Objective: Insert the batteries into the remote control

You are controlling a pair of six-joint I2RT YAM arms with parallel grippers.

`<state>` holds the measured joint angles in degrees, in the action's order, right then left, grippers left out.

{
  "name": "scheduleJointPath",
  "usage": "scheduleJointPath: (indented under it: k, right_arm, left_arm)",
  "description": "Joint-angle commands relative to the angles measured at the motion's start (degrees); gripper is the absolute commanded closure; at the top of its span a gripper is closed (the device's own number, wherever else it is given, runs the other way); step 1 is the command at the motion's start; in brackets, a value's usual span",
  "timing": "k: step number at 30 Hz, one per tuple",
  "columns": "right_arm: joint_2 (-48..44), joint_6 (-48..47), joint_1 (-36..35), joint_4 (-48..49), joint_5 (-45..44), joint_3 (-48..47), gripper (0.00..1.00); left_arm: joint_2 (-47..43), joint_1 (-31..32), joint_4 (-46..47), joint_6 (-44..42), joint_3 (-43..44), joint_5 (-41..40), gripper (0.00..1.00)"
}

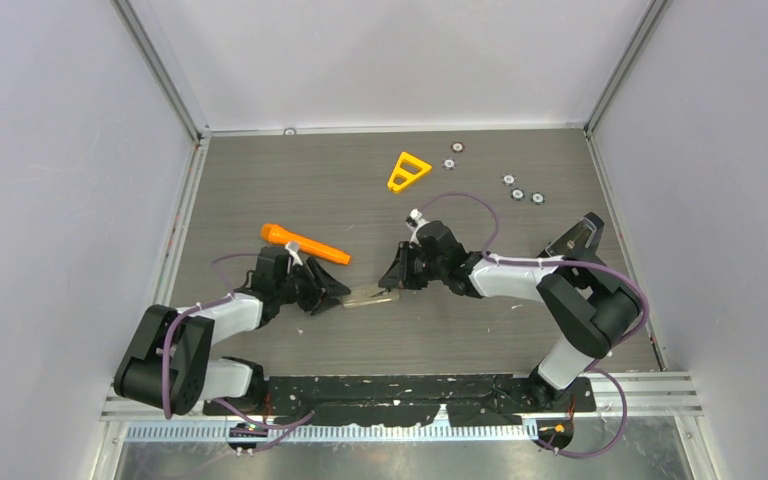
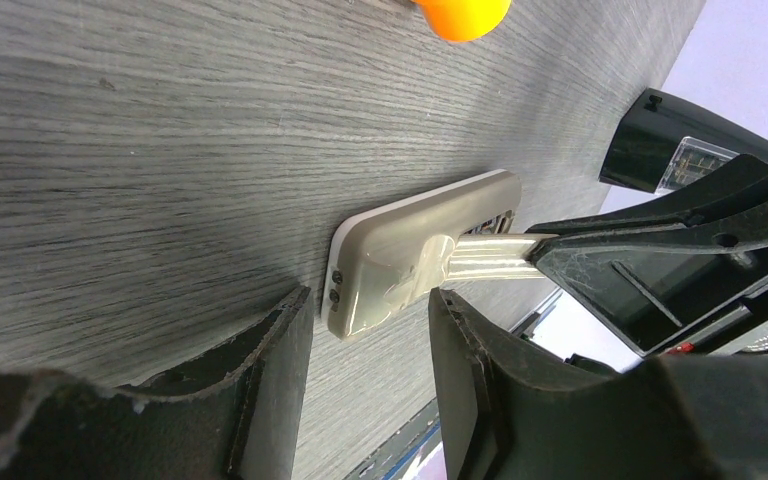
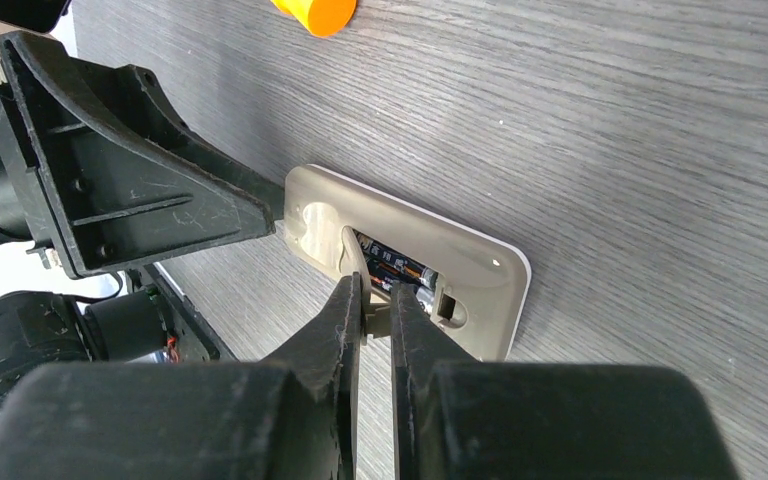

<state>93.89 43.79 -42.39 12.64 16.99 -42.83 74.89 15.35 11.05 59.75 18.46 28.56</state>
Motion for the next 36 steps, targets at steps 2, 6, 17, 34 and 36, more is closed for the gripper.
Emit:
scheduleJointPath:
  k: [2,6,17,34,36]
  right_arm:
    - [0.29,-2.06,-0.41,-11.76,-4.19,-2.69,0.84]
    - [0.62,-0.44,-0.39,-14.6,-3.42,-3.52,0.82]
    - [0.99,4.32,-1.05,-9.59,-1.41,-1.11,0.77]
    - [-1.54,3.33,-1.73,-15.7,-5.92,-3.02,0.57]
    - [-1.97,3.13,-1.72,-16.88,-6.23,-3.84,0.56]
  left_arm:
    - [0.92,-0.15,-2.17,-2.01,-0.61,-3.16,0.52]
    - [0.96,-0.15,-2.16,-2.1,-0.58,-3.16,0.52]
    - [1.2,-0.09,-1.9,-2.11,-0.7,-3.11,0.52]
    - [1.03,-0.15,-2.0,-2.04,-0.79,-3.16,0.52]
    - [1.04,-0.15,-2.06,-2.09,-0.77,-3.14,0.52]
